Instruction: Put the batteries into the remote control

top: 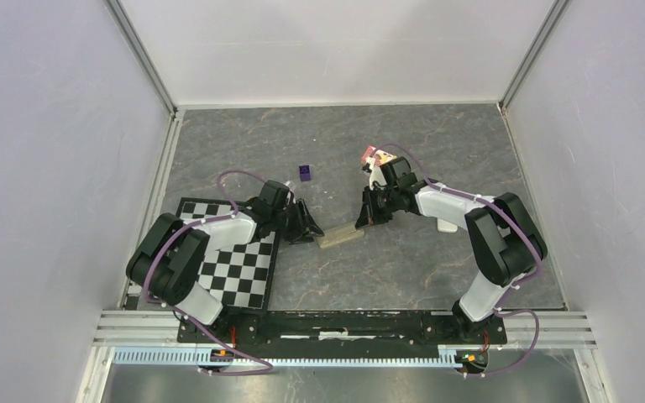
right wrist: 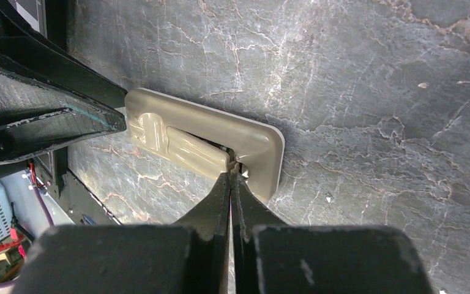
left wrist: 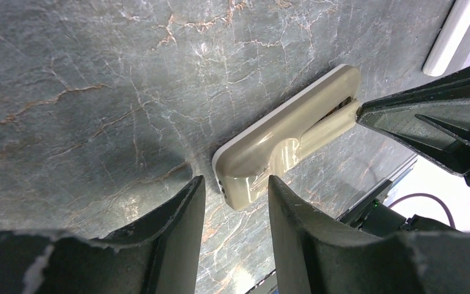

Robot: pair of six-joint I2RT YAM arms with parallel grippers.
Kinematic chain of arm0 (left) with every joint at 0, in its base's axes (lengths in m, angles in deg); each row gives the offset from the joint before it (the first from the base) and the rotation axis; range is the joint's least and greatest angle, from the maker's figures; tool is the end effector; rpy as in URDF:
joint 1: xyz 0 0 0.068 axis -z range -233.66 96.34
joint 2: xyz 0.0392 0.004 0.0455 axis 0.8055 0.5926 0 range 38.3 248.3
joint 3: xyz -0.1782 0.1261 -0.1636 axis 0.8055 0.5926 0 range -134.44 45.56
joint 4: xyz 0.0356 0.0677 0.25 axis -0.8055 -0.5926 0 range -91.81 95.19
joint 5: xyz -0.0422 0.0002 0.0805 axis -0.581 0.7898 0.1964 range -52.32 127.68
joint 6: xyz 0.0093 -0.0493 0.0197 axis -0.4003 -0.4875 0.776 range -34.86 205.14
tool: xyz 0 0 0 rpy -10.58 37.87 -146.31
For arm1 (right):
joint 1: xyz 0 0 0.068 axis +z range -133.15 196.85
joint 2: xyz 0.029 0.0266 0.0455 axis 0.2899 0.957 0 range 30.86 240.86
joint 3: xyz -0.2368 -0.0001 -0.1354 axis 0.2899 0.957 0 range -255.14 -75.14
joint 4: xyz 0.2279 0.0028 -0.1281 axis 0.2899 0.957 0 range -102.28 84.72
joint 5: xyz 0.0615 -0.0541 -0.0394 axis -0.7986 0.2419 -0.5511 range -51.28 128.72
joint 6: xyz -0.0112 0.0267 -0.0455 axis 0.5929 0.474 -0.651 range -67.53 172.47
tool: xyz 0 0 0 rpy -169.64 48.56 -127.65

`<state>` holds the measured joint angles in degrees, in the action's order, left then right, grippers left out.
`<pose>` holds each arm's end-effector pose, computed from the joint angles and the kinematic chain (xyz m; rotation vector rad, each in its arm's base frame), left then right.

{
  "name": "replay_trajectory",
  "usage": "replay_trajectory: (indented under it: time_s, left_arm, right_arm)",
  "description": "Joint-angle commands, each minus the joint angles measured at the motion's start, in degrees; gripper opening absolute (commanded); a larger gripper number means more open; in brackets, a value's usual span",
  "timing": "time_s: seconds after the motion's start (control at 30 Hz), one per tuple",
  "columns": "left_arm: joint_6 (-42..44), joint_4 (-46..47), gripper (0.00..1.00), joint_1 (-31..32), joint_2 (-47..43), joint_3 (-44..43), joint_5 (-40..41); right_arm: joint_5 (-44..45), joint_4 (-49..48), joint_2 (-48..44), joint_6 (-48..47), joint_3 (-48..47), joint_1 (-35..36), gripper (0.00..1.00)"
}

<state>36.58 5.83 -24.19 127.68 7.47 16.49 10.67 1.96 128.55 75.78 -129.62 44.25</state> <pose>0.2420 -0.1514 0.1409 -0.2658 2.6545 -0.9860 0.2869 0.1675 0.1622 -0.2910 2.6727 0.9407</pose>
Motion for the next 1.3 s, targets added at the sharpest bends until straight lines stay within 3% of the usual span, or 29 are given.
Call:
replay_trajectory:
  time_s: [0.0, 0.47, 0.8, 0.97, 1.1, 1.27]
  left_arm:
    - [-1.54, 2.29, 0.49, -0.12, 0.68, -1.54, -1.17]
    - [-1.63, 3.22, 0.48, -0.08, 1.84, -1.96, -1.35]
    - [-0.69, 2.35, 0.48, -0.07, 1.69, -2.12, -0.04]
    - [-0.05, 1.79, 0.48, -0.12, 1.67, -2.27, 0.62]
    - [0.66, 0.79, 0.48, -0.12, 1.13, -2.75, 1.32]
    - [3.08, -3.56, 0.51, -0.28, -1.43, -5.25, 4.44]
  right_arm:
    - [1.19, -0.85, 0.7, 0.4, 0.35, 0.62, 0.03]
    - [9.87, 0.59, 0.81, -0.89, 1.18, 4.28, 0.0]
    - [25.89, 7.48, -0.49, -6.74, -0.19, 8.73, 0.06]
    - [31.44, 9.19, -1.0, -7.82, 0.01, 10.53, 0.12]
    - [30.31, 9.32, -2.36, -7.39, -1.46, 10.66, 0.19]
    - [25.86, 9.27, -6.0, -7.33, -7.69, 10.48, 0.42]
